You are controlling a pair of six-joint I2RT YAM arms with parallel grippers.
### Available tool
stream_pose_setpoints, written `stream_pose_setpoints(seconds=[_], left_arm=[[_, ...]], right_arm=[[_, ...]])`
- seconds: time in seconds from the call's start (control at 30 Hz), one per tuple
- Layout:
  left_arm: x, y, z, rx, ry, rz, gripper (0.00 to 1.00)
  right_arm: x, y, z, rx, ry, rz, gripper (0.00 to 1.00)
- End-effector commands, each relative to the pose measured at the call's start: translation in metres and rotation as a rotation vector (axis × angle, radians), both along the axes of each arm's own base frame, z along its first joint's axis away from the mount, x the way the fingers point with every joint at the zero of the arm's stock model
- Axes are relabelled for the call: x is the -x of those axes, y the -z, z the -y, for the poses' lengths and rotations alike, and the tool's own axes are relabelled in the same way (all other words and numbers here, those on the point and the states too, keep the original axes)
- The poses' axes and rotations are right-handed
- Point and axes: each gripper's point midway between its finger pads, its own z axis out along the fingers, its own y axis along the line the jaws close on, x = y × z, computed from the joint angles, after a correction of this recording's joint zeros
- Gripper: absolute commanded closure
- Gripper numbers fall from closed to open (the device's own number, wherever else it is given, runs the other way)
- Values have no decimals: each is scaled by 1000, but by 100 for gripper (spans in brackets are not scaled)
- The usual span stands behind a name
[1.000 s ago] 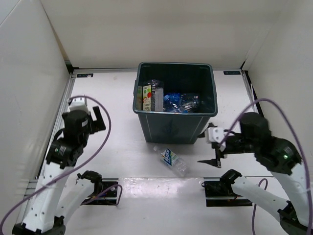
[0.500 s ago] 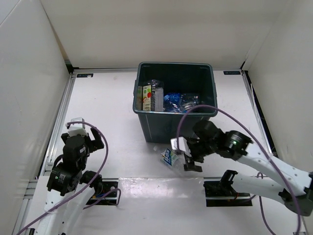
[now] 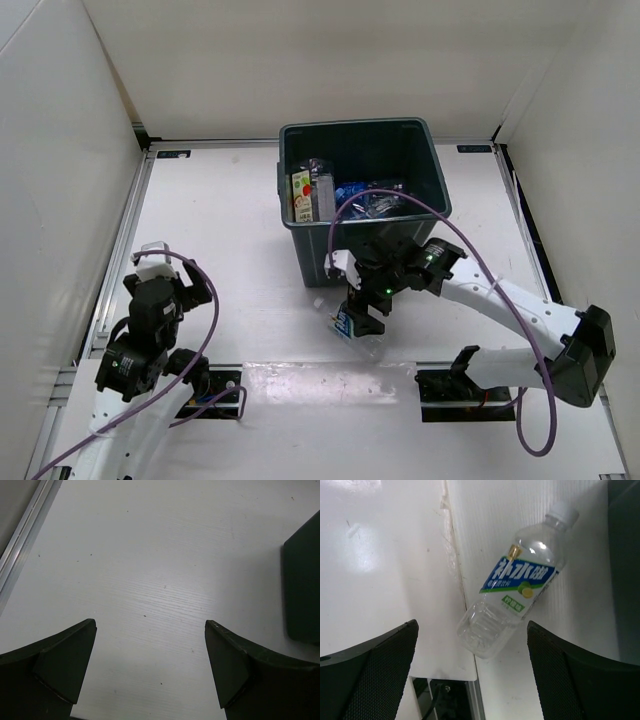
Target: Put the plastic bottles in the bin
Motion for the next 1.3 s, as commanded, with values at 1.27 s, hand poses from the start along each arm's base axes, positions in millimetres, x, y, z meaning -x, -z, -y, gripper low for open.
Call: stream_pose_setpoints(seconds=[1.27], left_arm=[[11,-4,-13,32,-85,48,0]], right_arm=[[-2,92,-6,307,-20,15,10]])
